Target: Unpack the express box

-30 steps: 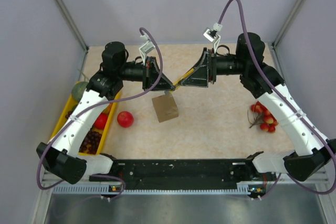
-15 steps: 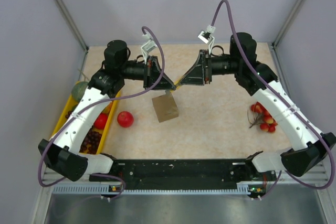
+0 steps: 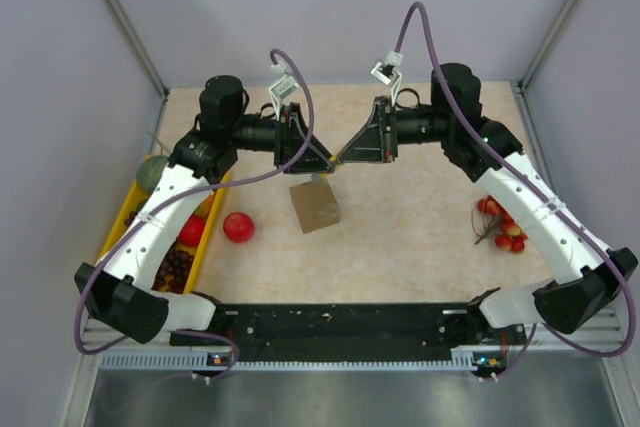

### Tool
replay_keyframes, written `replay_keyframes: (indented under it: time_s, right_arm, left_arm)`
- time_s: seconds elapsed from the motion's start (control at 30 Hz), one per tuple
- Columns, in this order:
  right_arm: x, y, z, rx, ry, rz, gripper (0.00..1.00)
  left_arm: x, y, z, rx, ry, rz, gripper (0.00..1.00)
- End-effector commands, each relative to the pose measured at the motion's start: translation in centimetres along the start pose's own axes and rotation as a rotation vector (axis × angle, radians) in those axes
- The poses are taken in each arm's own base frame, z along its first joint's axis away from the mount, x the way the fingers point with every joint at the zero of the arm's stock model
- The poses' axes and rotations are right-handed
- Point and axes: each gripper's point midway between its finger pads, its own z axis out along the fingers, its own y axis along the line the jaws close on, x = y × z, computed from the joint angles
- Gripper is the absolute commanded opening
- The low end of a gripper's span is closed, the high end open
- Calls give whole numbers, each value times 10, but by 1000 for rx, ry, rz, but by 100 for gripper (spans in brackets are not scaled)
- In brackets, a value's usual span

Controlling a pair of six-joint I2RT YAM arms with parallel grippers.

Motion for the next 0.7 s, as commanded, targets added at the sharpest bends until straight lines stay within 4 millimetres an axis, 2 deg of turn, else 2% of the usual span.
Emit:
replay_keyframes:
  time_s: [0.0,0.03,0.07,0.17,0.2,0.27,0.3,0.37,0.4,0.43,0.47,0.5,0.57,0.6,0.67]
  right_arm:
    - [-10,3,1,42,-44,-72,0]
    - [-16,-11,-1,124,-81,-72,0]
    - [-18,-18,-3,172,-100,-85,0]
    - [-26,-51,-16,380,-181,-117,0]
    - [-23,-61,-19,424,-187,-119,0]
    - [-28,-83,-31,558,-237,-130,0]
    - [-23,-94,-33,596,-244,-129,0]
    - [-23,-110,-42,705,-280,-151,0]
    - [-11,-121,-41,741,-264,-152,0]
    - [-12,-124,-41,790,-288,-175,0]
    - [-9,-128,-40,811,-283,-197,0]
    - [0,-136,-38,842,-272,-195,0]
    - [4,-145,-34,881,-296,-183,0]
    - [12,-153,-33,897,-285,-165,0]
    - [16,-162,-33,925,-299,-131,0]
  left_arm:
    - [-21,21,-7,-140,-66,53,60]
    - [-24,29,-14,-192,-87,51,68]
    - [-28,41,-20,-265,-113,43,71]
    - [-30,68,-43,-429,-183,-27,78]
    - [-29,90,-55,-540,-222,-63,79]
    - [-27,111,-75,-666,-290,-139,81]
    - [-18,131,-88,-771,-316,-183,81]
    - [-3,148,-99,-870,-327,-255,81]
    - [11,158,-100,-894,-314,-290,81]
    - [18,167,-105,-939,-323,-318,81]
    - [27,173,-105,-955,-329,-367,81]
    - [46,184,-105,-976,-305,-414,81]
    - [62,197,-108,-1021,-312,-486,81]
    - [79,206,-106,-1033,-290,-526,81]
    - [93,215,-103,-1038,-278,-576,81]
